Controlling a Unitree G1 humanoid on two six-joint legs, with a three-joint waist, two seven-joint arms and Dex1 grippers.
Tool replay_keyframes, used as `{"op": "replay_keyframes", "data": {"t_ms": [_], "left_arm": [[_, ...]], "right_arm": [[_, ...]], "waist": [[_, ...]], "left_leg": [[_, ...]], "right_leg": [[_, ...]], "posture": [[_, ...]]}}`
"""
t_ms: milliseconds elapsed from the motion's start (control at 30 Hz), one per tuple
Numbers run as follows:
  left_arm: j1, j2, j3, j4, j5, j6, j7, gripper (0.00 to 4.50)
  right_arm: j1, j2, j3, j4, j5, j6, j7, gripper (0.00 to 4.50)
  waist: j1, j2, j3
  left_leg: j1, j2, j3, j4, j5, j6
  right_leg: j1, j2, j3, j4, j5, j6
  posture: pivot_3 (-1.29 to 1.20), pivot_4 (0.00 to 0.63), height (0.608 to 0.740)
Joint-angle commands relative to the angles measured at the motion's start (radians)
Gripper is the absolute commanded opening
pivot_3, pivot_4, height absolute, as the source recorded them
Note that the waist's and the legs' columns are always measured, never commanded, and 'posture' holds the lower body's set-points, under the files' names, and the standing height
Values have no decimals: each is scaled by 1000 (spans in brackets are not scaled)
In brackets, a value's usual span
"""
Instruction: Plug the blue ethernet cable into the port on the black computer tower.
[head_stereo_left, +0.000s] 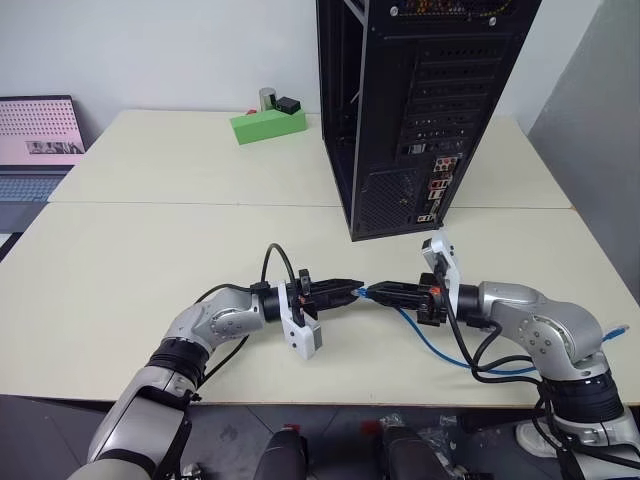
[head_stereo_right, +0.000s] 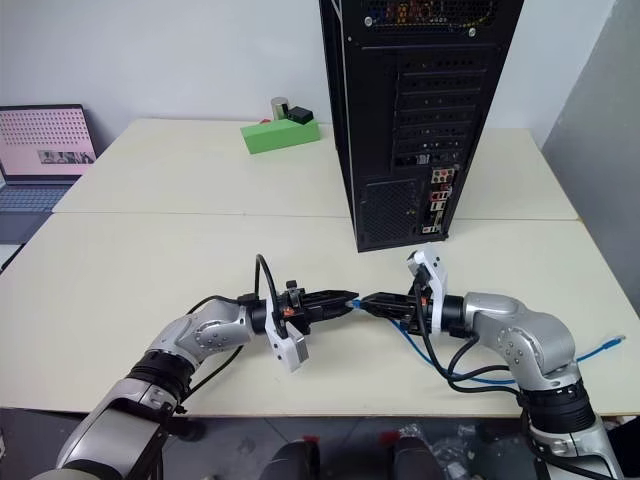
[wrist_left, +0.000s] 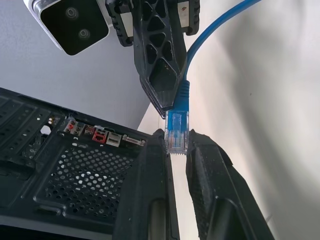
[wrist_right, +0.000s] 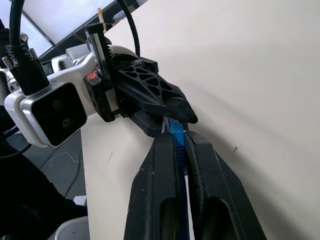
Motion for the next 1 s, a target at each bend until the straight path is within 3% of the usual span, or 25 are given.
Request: {"op": "replay_keyframes", "data": {"t_ms": [33,100,767,1000], "left_arm": [[-21,10,-8,-25,4,-4,22,271],[-22,10,-11,-27,5,-3,24,271],[-36,11,-23,-20,25,6,54,271],[-37,10,-29,-22,31,8,67,271]], "right_arm": [[-12,-16,-17,-5,22,0,17,1276],[-9,-26,-14,-4,24,5,25,1475],[-3,-33,-13,-7,57,34,26,1480],[-3,-34,-16,-5,59,35,19,2]], "waist": [[0,0,0],[0,0,0],[0,0,0],[0,0,0]], "left_leg": [[0,0,0,0,0,0],[0,0,0,0,0,0],[0,0,0,0,0,0],[0,0,0,0,0,0]], "right_leg": [[0,0,0,0,0,0],[0,0,0,0,0,0],[0,0,0,0,0,0],[0,0,0,0,0,0]], "posture": [[0,150,740],[0,150,740],[0,150,740],[0,150,740]]}}
